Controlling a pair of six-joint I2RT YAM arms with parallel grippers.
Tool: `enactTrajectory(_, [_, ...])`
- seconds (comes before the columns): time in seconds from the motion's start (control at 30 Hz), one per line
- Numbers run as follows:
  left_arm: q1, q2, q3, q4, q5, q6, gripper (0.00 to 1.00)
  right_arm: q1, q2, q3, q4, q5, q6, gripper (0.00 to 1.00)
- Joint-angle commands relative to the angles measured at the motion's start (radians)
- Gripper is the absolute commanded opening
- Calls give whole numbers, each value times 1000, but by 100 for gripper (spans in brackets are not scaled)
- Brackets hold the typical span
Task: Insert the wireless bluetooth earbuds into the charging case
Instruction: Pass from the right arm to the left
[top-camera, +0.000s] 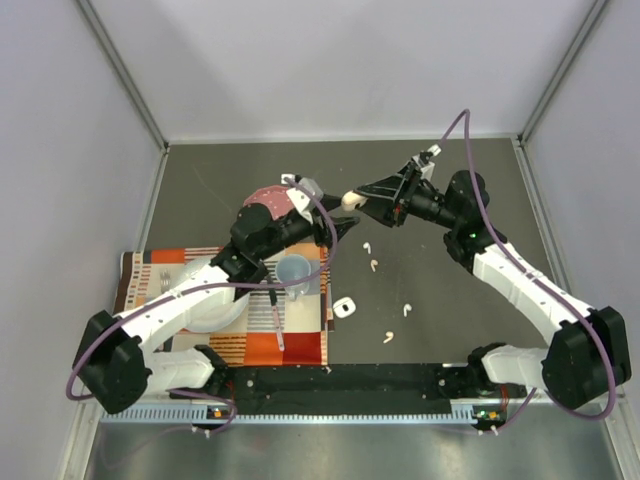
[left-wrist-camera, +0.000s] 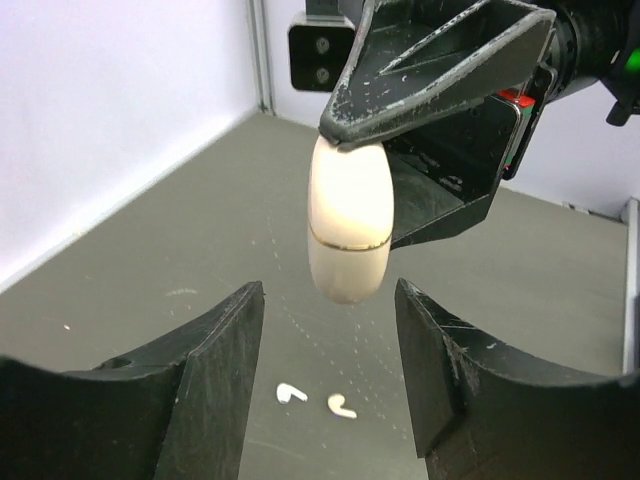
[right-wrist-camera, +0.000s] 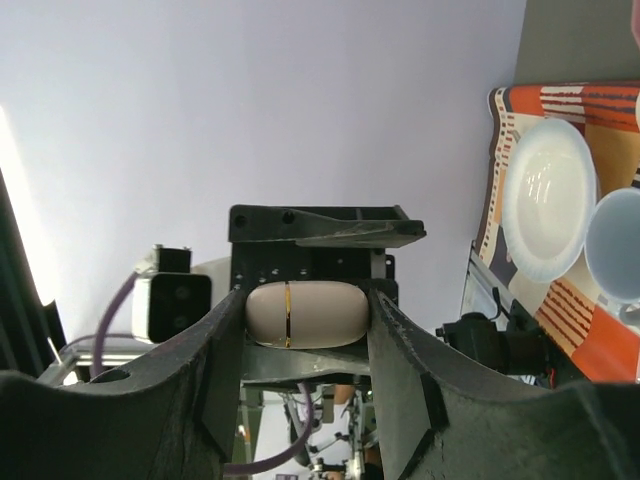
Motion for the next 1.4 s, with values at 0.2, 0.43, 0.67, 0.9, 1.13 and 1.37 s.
enactTrajectory(0.2, [-1, -42, -167, 508, -25, 1, 59, 4, 5, -8, 98, -18, 64, 6])
enactTrajectory(0.43, [-1, -31, -142, 553, 29, -45, 59, 4, 9, -14, 80, -14, 53, 6])
enactTrajectory(0.67, [-1, 12, -118, 539, 41, -53, 59, 4, 9, -8, 80, -15, 51, 6])
enactTrajectory(0.9, [-1, 49, -93, 542, 52, -63, 58, 4, 9, -4, 92, -25, 56, 6])
enactTrajectory(1.13, [-1, 67, -81, 558, 44, -71, 49, 4, 6, -8, 95, -29, 61, 6])
enactTrajectory(1.37, [-1, 78, -76, 559, 38, -74, 37, 4, 5, -13, 115, -31, 68, 6])
